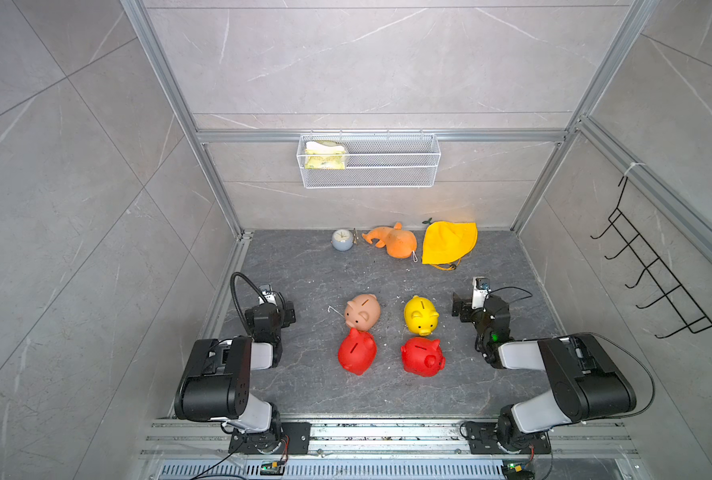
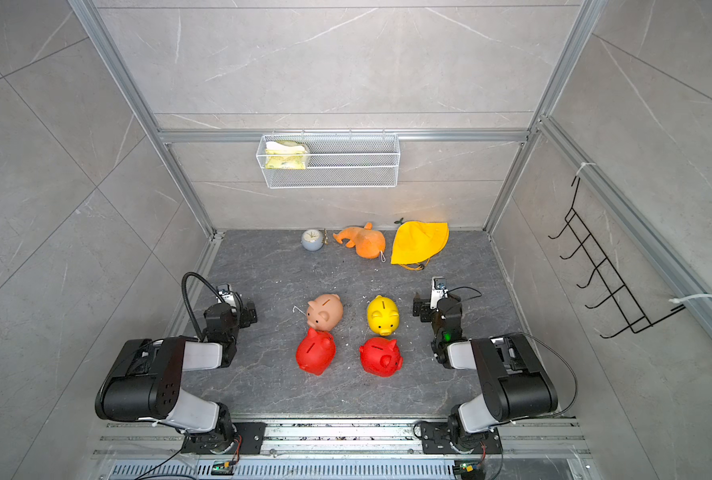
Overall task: Open piggy banks
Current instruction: Move the piggy bank to the center of the board.
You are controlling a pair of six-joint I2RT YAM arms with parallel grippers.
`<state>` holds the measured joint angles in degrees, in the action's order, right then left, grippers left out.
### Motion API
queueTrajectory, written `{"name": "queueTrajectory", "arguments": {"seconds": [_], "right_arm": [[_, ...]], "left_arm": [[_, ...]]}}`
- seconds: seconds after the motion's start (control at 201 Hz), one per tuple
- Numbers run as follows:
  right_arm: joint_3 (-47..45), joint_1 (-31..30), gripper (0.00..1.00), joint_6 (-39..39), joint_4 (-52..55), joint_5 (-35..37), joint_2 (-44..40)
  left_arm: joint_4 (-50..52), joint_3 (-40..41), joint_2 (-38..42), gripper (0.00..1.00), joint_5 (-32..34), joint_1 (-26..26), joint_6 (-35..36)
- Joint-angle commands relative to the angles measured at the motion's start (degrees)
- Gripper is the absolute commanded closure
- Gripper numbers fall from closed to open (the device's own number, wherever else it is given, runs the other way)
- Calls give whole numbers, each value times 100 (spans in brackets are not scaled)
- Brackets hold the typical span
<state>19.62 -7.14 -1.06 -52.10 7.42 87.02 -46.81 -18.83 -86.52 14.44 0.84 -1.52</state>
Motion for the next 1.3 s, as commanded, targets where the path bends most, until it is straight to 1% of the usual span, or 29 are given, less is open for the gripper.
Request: {"name": "queueTrajectory", "arguments": {"seconds": [0.0,0.249,0.314,0.333,0.398,0.453,0.542,0.607,0.632,0.667,0.712,0.751,0.791,0.846,0.941,1.0,1.075,1.189,1.214,1.264,1.294], "right_arm": [[81,17,0,80,80,-63,34],[64,19,0,71,20,-28,-3],[127,26,0,80,268,30,-224],[172,26,0,94,438,59,-319],[437,17,0,106,1137,164,-638],[745,24,0,121,1905,242,-895],[1228,13,0,442,2766,284,-1214],[1723,-5,0,838,3517,73,-1360],[2012,-24,0,1021,4008,4,-1358],[2455,-53,4,1147,4717,-210,-1292],[3007,-100,7,1118,5613,-475,-1143],[3451,-229,9,1034,6335,-565,-979],[3792,-400,10,942,6937,-566,-841],[4101,-704,11,820,7542,-615,-722],[4371,-1335,15,921,8088,-669,-662],[4522,-1754,19,1066,8344,-777,-595],[4675,-2167,26,1363,8487,-1051,-485],[4718,-2877,35,1819,8396,-1356,-258],[4718,-3033,37,1907,8350,-1352,-193],[4692,-3308,46,2105,8189,-1374,-73],[4655,-3465,48,2206,8061,-1375,3]], "left_arm": [[-323,-119,39,0,-34,1,-78],[-374,-94,61,0,-17,-5,-64],[153,-276,276,0,-92,-5,-35],[364,-386,368,0,-88,-13,-21],[1534,-886,677,0,-45,-33,-28],[2334,-1311,850,0,45,-33,-104],[3249,-1885,1063,0,94,-48,-468],[3887,-2288,1159,0,76,-113,-819],[4141,-2440,1180,0,67,-167,-918],[4501,-2671,1215,0,103,-272,-1074],[4975,-2945,1225,0,169,-411,-1378],[5409,-3201,1221,0,162,-500,-1720],[5846,-3423,1203,0,-6,-568,-1977],[6239,-3618,1178,0,-214,-679,-2280],[6460,-3702,1167,0,-683,-909,-2727],[6443,-3668,1155,0,-948,-1114,-2979],[6397,-3661,1101,0,-1122,-1456,-3104],[6399,-3764,982,0,-1127,-1946,-3083],[6395,-3782,964,0,-1153,-1997,-3086],[6385,-3786,927,0,-1234,-2026,-3102],[6374,-3777,915,0,-1254,-2026,-3117]]}}
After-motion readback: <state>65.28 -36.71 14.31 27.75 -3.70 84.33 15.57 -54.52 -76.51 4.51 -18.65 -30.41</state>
